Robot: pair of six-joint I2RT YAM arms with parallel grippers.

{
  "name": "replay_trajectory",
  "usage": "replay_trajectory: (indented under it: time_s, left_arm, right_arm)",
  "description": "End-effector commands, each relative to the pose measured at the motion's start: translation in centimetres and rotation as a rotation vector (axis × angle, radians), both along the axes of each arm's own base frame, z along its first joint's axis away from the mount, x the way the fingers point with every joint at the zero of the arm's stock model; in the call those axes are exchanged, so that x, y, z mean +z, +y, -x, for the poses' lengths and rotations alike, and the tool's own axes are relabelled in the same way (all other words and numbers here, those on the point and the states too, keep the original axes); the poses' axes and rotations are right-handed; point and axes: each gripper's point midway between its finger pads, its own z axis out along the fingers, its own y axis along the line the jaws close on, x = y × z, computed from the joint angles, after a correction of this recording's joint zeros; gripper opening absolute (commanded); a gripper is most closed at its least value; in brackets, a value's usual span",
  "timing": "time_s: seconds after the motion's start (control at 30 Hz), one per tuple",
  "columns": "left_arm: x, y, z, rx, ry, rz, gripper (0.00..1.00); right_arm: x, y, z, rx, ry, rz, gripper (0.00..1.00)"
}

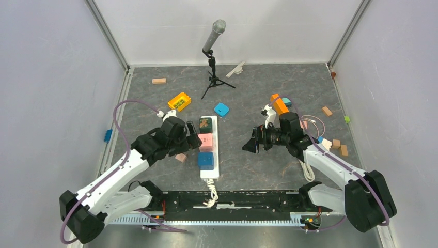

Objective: Insert the plug
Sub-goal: Insert the plug into the socket, then pick up the plug from the center of the board.

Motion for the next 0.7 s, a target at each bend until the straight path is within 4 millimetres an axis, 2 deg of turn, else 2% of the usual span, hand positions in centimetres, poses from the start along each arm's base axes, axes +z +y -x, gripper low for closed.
replay_trajectory:
  time_s: [0.0, 0.2, 0.33, 0.5, 0.67]
  left_arm:
    - [-0.5, 0.7, -0.7, -0.038, 0.033, -0.028, 1.00]
    - [1.2, -0.1, -4.2, -0.081, -0.035, -0.001, 1.00]
    - [3.9, -1.0, -7.8, -0.146, -0.110, -0.081, 1.00]
    - [6.1, -3.9, -12.4, -0.309, -0.207, -0.138, 1.00]
    - [6.3, -6.3, -17.1, -0.382, -0.249, -0.194, 1.00]
  right_arm:
    - [0.4, -0.3, -1.2, -0.023, -0.051, 0.026, 0.98]
    - [0.0, -0.3, -2.0, -0.009, -0.038, 0.063, 0.98]
    - [-0.1, 0.0, -2.0, 0.002, -0.034, 0.060, 0.98]
    - [-1.0, -0.5, -1.7, -0.001, -0.019, 0.082, 0.98]
    - [-1.7, -1.2, -1.4, -0.013, -0.015, 0.114, 0.98]
